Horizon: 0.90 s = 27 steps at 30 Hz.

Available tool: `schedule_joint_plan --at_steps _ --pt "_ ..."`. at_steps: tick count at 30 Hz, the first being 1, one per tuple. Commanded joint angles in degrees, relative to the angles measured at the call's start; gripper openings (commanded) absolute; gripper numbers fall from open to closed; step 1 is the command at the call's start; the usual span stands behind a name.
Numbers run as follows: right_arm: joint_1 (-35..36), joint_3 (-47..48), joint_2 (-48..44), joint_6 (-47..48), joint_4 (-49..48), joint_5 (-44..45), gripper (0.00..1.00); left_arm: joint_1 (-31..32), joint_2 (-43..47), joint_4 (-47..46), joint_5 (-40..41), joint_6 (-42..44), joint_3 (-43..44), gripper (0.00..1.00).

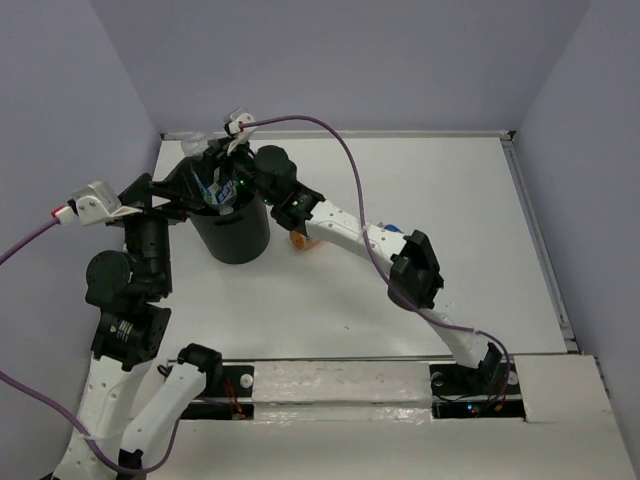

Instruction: Put the plastic bottles in the bin

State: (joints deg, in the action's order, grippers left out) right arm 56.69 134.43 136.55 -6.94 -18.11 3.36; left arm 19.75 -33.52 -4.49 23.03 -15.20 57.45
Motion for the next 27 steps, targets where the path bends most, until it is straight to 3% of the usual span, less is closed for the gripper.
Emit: schedule_joint_plan --at_steps 1,4,11,15,19,21,22,27 --pt "0.27 0.04 -2.96 -2.02 -6.42 -2.91 0.65 -1.2 0.56 -3.77 -2.8 -0.01 -0.15 0.99" --pt "0.27 1.18 -2.96 -2.81 -3.35 -4.5 0.87 -1.55 0.38 -3.86 -3.6 1.92 0.46 0.99" --pt "-0.88 -1.36 -10.15 -2.38 0.96 -2.3 0.94 -1.73 -0.23 -4.3 -6.76 2.81 0.73 0.99" --pt "-2.11 -15.39 -21.91 -0.97 0.71 2.61 0.89 -1.64 -2.6 -3.86 -17.72 3.34 2.66 0.99" --pt "-5.44 -45.65 -40.01 -4.74 -1.58 7.54 0.82 -1.29 -9.69 -2.72 -34.51 3.08 6.78 0.99" --pt "-7.54 -54.93 -51.17 -5.8 -0.71 9.47 0.81 0.45 -14.26 -2.63 -40.51 1.41 7.32 0.99" --pt "-8.25 -63.33 -54.78 -6.5 1.21 11.57 0.8 1.69 -15.51 -2.54 -38.95 1.14 7.15 0.99" --pt "-13.7 -83.34 -73.42 -10.54 8.86 16.51 0.8 13.62 -23.68 3.75 -23.93 4.38 8.63 0.99"
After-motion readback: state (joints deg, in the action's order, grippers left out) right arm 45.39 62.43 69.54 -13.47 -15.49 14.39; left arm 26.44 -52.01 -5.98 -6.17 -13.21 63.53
